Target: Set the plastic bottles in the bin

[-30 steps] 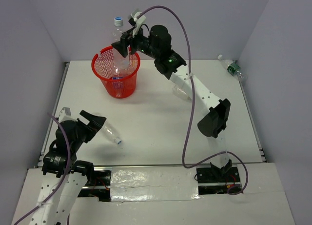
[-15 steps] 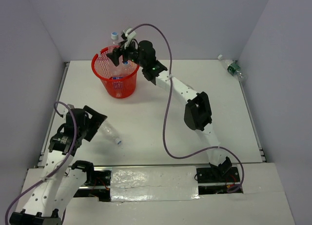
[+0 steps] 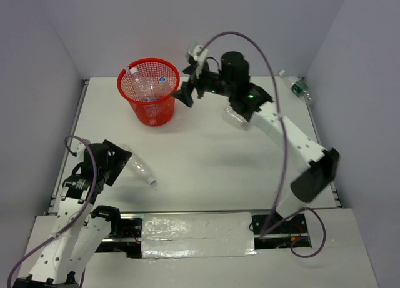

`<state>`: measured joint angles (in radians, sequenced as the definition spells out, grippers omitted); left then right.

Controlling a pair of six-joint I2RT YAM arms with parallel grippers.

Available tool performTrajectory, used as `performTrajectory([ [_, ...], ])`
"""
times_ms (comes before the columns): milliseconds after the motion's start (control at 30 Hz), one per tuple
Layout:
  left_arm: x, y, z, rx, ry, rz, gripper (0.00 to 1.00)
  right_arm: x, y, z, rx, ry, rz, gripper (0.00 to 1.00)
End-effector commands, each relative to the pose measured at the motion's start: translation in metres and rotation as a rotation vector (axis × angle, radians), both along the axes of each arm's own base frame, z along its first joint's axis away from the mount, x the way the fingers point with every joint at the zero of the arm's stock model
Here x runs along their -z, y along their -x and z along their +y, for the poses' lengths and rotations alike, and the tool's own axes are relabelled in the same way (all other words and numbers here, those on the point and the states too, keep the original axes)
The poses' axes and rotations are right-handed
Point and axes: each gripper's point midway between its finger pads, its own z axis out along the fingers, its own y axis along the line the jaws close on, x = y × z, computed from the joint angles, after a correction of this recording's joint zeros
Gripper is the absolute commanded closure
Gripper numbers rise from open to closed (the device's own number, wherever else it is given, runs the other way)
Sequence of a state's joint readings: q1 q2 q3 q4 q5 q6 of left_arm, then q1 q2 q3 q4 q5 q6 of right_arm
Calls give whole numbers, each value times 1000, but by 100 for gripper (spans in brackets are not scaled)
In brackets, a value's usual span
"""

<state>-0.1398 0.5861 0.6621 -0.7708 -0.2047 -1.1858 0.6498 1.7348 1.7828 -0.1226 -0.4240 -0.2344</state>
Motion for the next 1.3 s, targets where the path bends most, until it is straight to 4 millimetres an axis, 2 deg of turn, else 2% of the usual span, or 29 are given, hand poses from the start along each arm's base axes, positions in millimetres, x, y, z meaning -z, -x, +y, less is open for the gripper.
performTrajectory([
  [0, -7, -2, 10, -55, -28, 7, 1, 27, 86, -35, -231, 143, 67, 0],
  [33, -7, -4, 12, -64, -37, 15, 1, 22, 101, -48, -238, 154, 57, 0],
  [67, -2, -6, 12, -68, -39, 56, 1, 26, 103, -62, -214, 162, 82, 0],
  [100, -9, -11, 10, -68, -31, 59, 1, 49, 110, -74, -219, 173, 157, 0],
  [133, -7, -13, 8, -54, -32, 87, 1, 40, 121, -90, -221, 146, 153, 0],
  [167, 1, -17, 8, -50, -46, 146, 1, 44, 115, -112, -182, 129, 183, 0],
  [200, 2, -19, 9, -48, -61, 167, 1, 68, 118, -125, -172, 134, 242, 0],
  [233, -1, -23, 11, -40, -84, 180, 0, 66, 129, -136, -182, 113, 230, 0],
  [267, 9, -26, 13, -44, -108, 230, 1, 73, 124, -154, -137, 111, 229, 0],
  [300, 10, -28, 13, -42, -115, 242, 1, 98, 126, -163, -116, 119, 274, 0],
  [333, 11, -31, 13, -37, -119, 251, 1, 97, 133, -173, -90, 113, 254, 0],
  [400, 18, -37, 10, -8, -129, 280, 1, 110, 144, -189, -56, 123, 251, 0],
  [567, 40, -48, 13, 0, -169, 369, 1, 131, 158, -203, -19, 146, 251, 0],
  [633, 49, -55, 11, 17, -173, 386, 1, 131, 161, -207, -13, 156, 237, 0],
  [767, 63, -83, 11, 64, -213, 371, 1, 138, 151, -216, 48, 129, 238, 0],
  [867, 83, -85, 14, 89, -231, 468, 2, 135, 147, -224, 82, 59, 341, 0],
  [967, 102, -83, 17, 77, -241, 521, 6, 145, 149, -232, 94, 115, 348, 1],
  [1000, 105, -85, 18, 72, -237, 511, 11, 148, 149, -234, 103, 127, 347, 1],
  [1033, 112, -81, 17, 73, -229, 524, 28, 151, 151, -238, 103, 150, 345, 0],
  [1100, 113, -84, 17, 58, -218, 504, 48, 153, 154, -238, 82, 185, 330, 0],
  [1233, 116, -73, 21, 44, -230, 504, 59, 156, 147, -237, 80, 172, 363, 0],
  [1267, 114, -73, 22, 52, -235, 494, 64, 155, 146, -235, 77, 160, 374, 0],
])
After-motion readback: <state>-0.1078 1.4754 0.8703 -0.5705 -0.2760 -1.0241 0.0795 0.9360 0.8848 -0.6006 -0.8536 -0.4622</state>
